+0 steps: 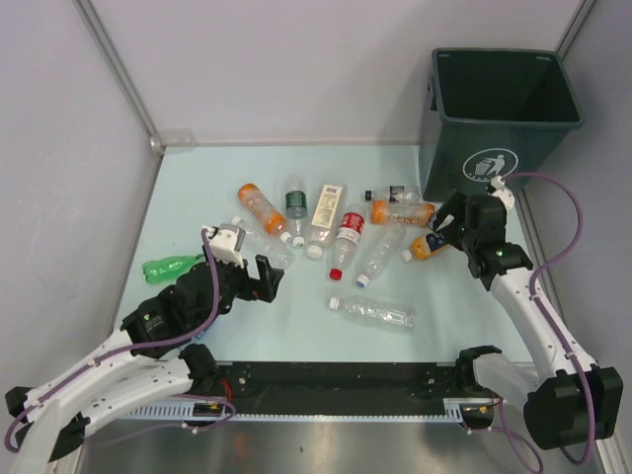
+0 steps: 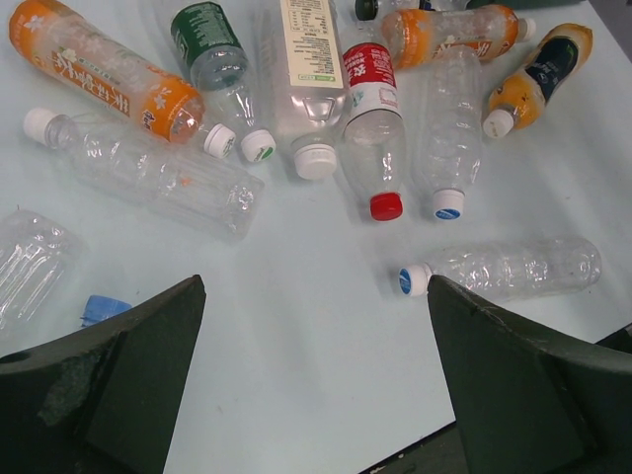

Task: Put the plastic bottles in the bin
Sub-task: Pick up the plastic bottle at the center of the board.

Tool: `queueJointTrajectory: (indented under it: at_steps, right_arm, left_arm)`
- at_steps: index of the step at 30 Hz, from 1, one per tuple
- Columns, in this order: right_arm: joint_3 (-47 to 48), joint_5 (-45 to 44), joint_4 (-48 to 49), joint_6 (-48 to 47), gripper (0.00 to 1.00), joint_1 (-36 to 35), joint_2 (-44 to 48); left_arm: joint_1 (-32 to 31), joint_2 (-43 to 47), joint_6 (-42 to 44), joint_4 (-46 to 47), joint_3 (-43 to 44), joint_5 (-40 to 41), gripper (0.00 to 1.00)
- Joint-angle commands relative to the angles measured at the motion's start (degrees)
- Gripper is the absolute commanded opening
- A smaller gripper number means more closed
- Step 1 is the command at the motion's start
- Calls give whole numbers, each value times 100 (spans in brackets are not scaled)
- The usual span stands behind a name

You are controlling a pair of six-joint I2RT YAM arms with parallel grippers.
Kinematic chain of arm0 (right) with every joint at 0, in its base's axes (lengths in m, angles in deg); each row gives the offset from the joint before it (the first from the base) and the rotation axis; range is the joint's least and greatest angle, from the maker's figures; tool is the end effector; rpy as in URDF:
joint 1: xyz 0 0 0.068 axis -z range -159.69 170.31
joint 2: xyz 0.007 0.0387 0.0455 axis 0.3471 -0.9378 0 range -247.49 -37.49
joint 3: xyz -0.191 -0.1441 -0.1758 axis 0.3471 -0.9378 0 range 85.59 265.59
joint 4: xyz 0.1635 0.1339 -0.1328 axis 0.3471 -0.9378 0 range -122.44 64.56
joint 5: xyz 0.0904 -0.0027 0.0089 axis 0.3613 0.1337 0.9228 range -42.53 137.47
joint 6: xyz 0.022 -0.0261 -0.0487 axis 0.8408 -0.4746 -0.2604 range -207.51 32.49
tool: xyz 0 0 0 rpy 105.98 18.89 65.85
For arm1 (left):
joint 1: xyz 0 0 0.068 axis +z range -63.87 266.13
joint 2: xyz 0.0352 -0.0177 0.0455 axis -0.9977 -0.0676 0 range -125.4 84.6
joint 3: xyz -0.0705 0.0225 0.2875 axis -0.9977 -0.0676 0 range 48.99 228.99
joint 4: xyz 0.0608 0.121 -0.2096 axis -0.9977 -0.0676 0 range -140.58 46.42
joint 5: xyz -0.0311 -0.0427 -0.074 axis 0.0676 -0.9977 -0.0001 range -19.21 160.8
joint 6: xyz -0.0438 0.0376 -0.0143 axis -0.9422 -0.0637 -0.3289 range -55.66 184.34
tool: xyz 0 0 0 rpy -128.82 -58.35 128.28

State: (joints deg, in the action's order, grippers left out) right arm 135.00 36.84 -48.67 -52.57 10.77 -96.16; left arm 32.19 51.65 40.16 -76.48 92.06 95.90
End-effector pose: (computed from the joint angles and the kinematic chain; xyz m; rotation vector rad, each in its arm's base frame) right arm 0.2057 0.0263 0.3194 0.5758 2.0590 0.2595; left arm 0.0740 -0.0702 0.3266 0.2203 1.9463 -0.4765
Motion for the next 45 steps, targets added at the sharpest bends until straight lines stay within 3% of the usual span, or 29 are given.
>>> queueJointTrajectory:
  at_steps: [1,8,14,24,45]
  right_arm:
    - [-632,-449,625,777,93,206,260]
    - [-1205,-27,1118,1094,91,865,23]
    - [-1381,562,1645,1164,91,1436,-750]
    - [-1416,1011,2778,1322,90,1675,-1770]
    - [-1390,1248,3720,1542,82,1763,-2921]
  left_arm:
    - [23,-71,-60,153,35,-111,100]
    - [14,25,-131,170,-70,-146,100]
    - [23,-97,-78,267,-9,-154,100]
    - [23,-265,72,363,26,-304,100]
    - [32,-414,151,425,44,-339,100]
